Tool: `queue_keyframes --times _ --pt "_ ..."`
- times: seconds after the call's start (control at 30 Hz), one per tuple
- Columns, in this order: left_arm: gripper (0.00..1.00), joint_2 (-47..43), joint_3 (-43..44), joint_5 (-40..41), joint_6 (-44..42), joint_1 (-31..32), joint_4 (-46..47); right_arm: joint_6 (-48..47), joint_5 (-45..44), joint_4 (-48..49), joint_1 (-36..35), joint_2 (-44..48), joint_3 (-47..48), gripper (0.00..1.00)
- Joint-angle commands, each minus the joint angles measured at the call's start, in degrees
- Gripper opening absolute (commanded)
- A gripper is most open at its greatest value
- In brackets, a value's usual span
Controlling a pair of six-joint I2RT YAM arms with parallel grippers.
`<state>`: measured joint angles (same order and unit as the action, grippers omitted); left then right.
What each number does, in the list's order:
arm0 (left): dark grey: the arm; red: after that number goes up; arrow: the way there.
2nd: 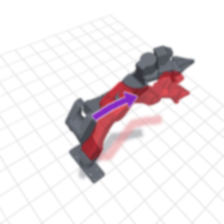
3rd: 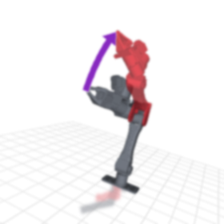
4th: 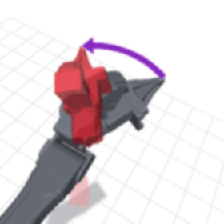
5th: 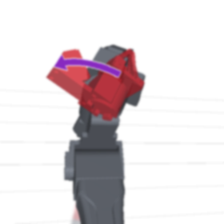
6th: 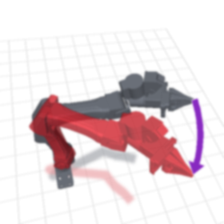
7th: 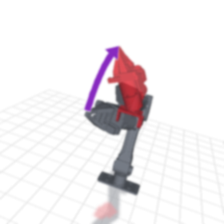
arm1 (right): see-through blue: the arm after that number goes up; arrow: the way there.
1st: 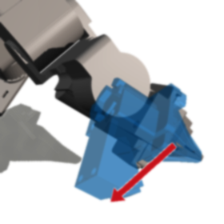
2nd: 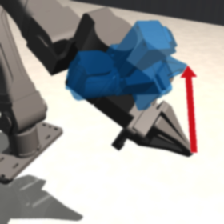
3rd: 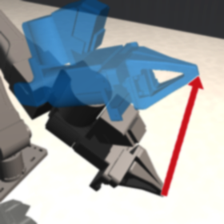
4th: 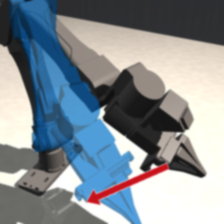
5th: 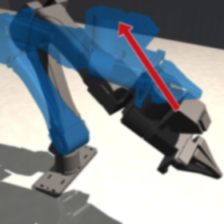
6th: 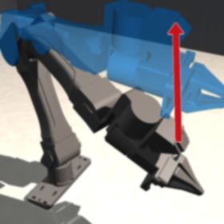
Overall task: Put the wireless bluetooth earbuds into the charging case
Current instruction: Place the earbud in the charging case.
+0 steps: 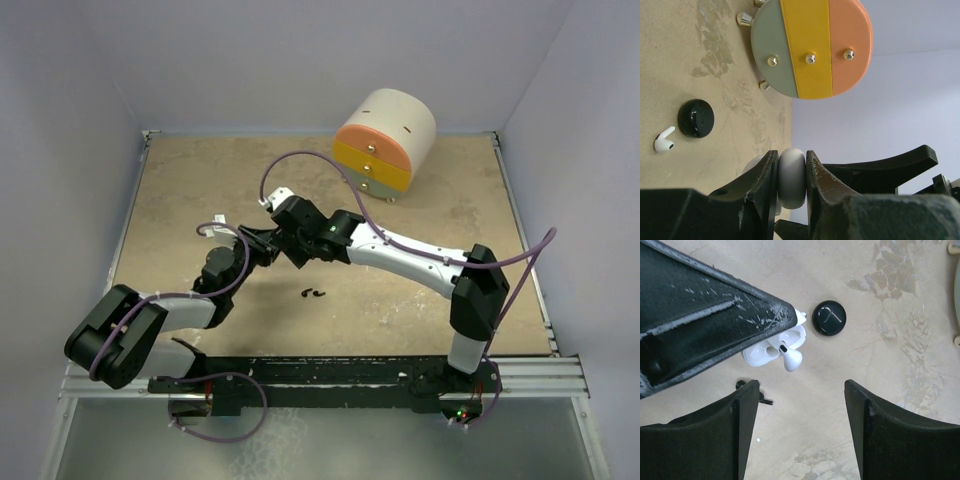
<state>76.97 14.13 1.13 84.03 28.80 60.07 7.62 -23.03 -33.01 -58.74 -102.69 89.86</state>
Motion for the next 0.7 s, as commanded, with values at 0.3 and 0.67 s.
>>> queue_keyframes --times 0.3,0.67 --pt "0.0 -1.4 0.2 -0.6 0.9 0.1 3.9 -0.2 0.9 4.6 3.2 3.3 -2.5 0.71" --pt "0.0 -1.1 0.3 -1.1 1.3 0.1 4.7 -3.1 3.5 9.5 8.8 1.2 -2.6 0.71"
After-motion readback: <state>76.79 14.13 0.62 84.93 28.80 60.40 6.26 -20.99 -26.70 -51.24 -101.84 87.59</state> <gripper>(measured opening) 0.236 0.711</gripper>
